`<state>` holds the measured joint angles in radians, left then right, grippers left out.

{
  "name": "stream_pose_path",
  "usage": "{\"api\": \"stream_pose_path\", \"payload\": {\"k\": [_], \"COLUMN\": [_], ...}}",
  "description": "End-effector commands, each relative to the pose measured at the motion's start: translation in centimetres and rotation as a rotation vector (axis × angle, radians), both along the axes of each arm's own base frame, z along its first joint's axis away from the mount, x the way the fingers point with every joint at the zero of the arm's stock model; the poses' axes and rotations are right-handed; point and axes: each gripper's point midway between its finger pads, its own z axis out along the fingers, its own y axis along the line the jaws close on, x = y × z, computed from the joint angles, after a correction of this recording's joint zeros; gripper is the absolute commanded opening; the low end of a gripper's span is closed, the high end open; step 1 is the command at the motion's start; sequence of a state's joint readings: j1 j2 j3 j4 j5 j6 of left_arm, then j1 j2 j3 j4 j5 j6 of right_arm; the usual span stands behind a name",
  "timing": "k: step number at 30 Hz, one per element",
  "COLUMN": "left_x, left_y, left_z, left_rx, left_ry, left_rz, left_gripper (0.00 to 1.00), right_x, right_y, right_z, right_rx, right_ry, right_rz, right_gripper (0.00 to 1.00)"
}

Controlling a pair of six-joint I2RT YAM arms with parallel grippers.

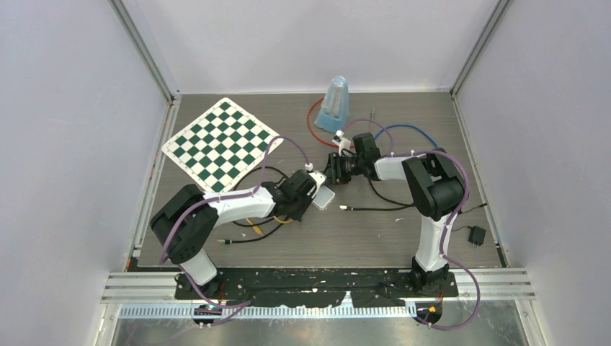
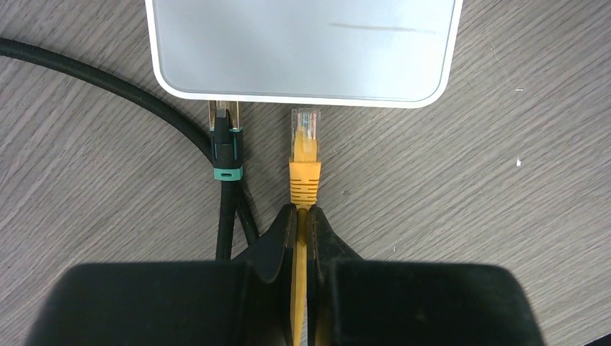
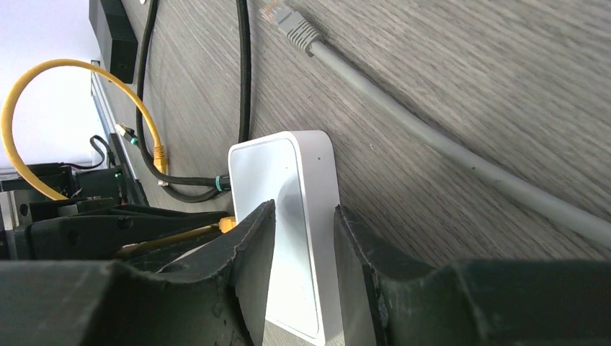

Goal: Insert the plug into the switch port
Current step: Insert the connector into the switch port.

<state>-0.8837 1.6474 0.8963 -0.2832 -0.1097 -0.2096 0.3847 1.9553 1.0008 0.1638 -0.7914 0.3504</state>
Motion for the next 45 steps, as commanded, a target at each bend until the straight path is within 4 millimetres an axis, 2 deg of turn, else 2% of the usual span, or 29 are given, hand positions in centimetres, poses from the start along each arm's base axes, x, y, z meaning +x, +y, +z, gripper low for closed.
{"api": "stream_pose_path", "payload": {"k": [1, 21, 26, 34, 39, 45], "left_x": [0.6, 1.4, 1.5, 2.2, 2.3, 1.9], "left_y": [-0.9, -0.7, -0.8, -0.3, -0.5, -1.8], "left_z": [0.6, 1.7, 1.4, 1.2, 1.0, 1.2], "left_rx": [-0.017, -0.076, -0.064, -0.039, -0.022, -0.090], "left_ry": [-0.011, -0.105, -0.097, -0.129, -0.112, -0.093], "left_rz": [0.012, 0.030, 0.033, 0.062, 0.065, 0.034], "left_gripper": [0.00, 0.00, 0.00, 0.00, 0.00, 0.00], "right_x": [-0.3, -1.3, -1.4, -3.0, -3.7, -4.6], "right_y": [0.8, 0.8, 0.8, 1.1, 0.9, 1.2], "right_z": [0.3, -0.5, -0.5, -1.1, -1.3, -0.9], "right_rx": [0.039, 0.044, 0.044, 0.068, 0.071, 0.091], "right_ry": [-0.016, 0.008, 0.010, 0.061, 0.077, 0.097], "right_rz": [0.033, 0.055, 0.057, 0.079, 0.088, 0.068], "right_gripper": [0.42, 0.42, 0.42, 0.43, 0.43, 0.43]}}
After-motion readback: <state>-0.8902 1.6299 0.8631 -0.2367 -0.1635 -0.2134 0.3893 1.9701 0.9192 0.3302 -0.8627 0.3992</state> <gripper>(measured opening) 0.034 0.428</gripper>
